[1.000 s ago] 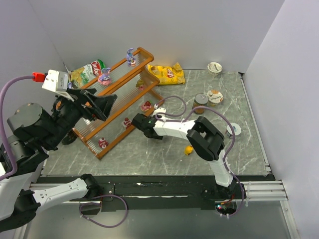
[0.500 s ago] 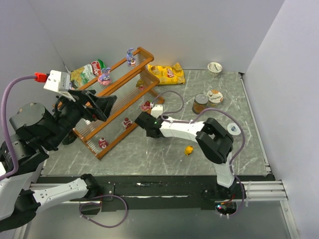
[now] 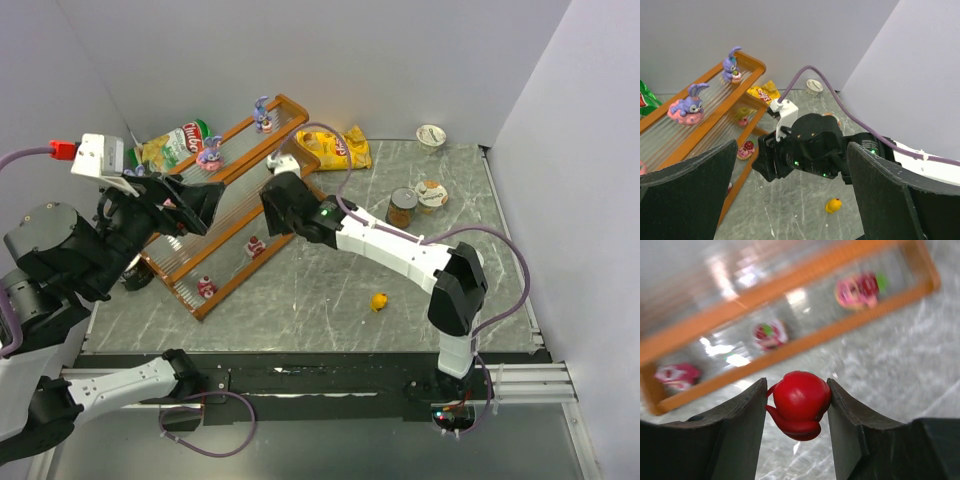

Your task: Place and organize the plastic toys onto the shelf

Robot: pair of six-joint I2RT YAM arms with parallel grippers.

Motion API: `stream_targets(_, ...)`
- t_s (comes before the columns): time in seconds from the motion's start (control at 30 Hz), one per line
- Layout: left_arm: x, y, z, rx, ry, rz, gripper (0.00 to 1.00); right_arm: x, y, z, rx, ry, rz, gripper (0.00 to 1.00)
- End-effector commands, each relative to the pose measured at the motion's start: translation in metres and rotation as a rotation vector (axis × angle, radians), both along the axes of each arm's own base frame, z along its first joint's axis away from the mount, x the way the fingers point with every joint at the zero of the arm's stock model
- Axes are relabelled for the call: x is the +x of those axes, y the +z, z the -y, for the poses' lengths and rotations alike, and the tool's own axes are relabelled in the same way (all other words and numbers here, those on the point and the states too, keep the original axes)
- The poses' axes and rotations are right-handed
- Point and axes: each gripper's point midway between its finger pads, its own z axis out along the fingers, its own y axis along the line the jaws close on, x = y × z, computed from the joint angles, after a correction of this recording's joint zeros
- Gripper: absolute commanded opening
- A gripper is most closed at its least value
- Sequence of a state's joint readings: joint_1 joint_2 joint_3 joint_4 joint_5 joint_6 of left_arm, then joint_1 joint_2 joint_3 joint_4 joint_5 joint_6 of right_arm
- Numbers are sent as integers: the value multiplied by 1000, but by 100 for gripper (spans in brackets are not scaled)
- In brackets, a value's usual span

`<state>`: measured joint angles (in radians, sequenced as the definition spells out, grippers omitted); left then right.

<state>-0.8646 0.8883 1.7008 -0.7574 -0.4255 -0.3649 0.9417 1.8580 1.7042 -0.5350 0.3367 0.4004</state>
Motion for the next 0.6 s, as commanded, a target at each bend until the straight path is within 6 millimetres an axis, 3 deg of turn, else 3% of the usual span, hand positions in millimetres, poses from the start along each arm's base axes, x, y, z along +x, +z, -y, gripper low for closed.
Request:
stream_targets(0.0,1,17,-4,-56,25,15,96,15,31,-21,8,106,69,42)
stream_targets(0.03,0,18,-4,-61,23,16,96,17,42,-26,26,114,85,42)
stream_targets(0.17,-1,15,-7,-59,30,5,96,23,49,-41,49,143,101,42)
stream_targets(0.2,-1,14,-6,-56,27,1,96,26,59,-44,65,145,114,42)
stream_targets(0.23,-2,14,-7,-59,24,0,96,28,49,-49,46,150,101,42)
stream_targets(0.43,-6,14,-11,-56,22,-9,96,36,45,-64,40,164,116,42)
stream_targets(0.47,-7,14,-12,-56,21,-9,96,39,36,-67,26,161,109,42)
stream_targets(0.57,-8,10,-14,-55,27,-12,96,44,41,-69,26,144,128,42)
